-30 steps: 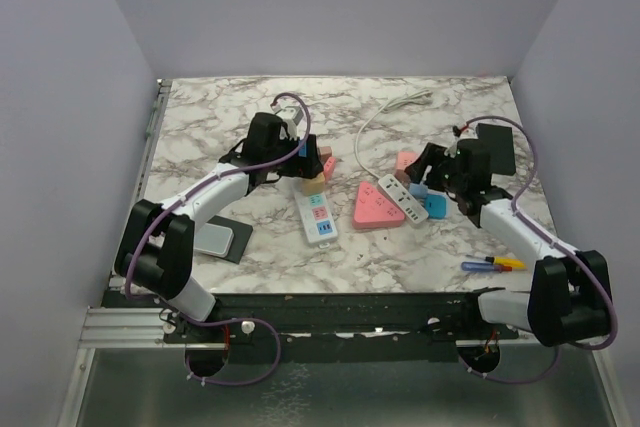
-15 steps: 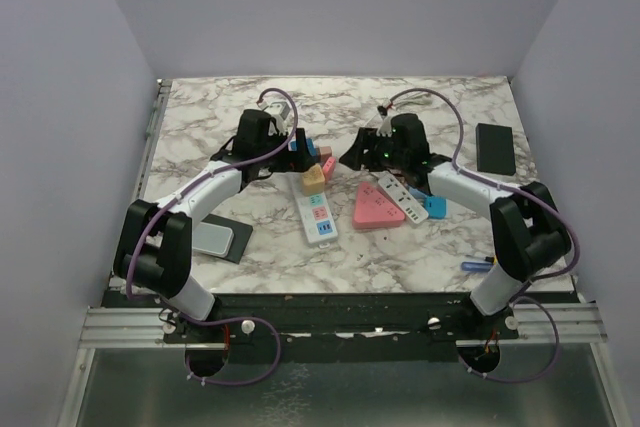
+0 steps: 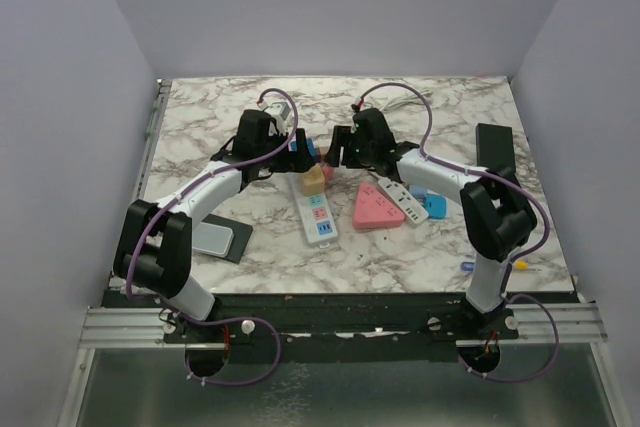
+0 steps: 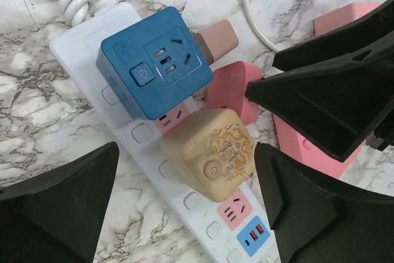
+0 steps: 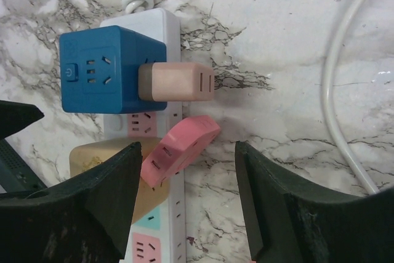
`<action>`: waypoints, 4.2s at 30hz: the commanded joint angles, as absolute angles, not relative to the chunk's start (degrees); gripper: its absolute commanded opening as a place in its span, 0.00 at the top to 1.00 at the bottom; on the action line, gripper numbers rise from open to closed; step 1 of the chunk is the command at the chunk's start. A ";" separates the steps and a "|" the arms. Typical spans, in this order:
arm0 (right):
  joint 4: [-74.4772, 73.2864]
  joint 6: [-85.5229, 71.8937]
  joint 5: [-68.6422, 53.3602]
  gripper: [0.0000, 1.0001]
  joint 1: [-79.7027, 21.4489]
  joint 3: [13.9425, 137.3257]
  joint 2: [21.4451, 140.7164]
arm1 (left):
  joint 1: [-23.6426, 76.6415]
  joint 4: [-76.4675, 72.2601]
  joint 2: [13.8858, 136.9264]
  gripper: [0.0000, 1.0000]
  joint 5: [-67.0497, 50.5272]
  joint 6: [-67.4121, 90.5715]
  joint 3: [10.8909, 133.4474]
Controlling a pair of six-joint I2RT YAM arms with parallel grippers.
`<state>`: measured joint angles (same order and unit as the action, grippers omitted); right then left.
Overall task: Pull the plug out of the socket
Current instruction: Remove the plug from the socket.
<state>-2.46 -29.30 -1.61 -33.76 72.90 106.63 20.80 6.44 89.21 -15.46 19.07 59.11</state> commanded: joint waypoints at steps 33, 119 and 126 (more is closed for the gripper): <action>-11.06 -27.43 6.20 0.30 -37.54 70.36 100.99 | 20.83 5.46 88.61 0.04 -17.75 18.70 58.62; 10.66 -11.06 -10.50 0.72 -47.19 57.40 100.97 | 15.68 9.60 77.59 0.04 -24.35 7.13 52.13; 15.97 -12.13 -8.61 0.70 -47.29 55.13 101.32 | 17.74 9.67 76.01 0.04 -25.46 6.00 48.03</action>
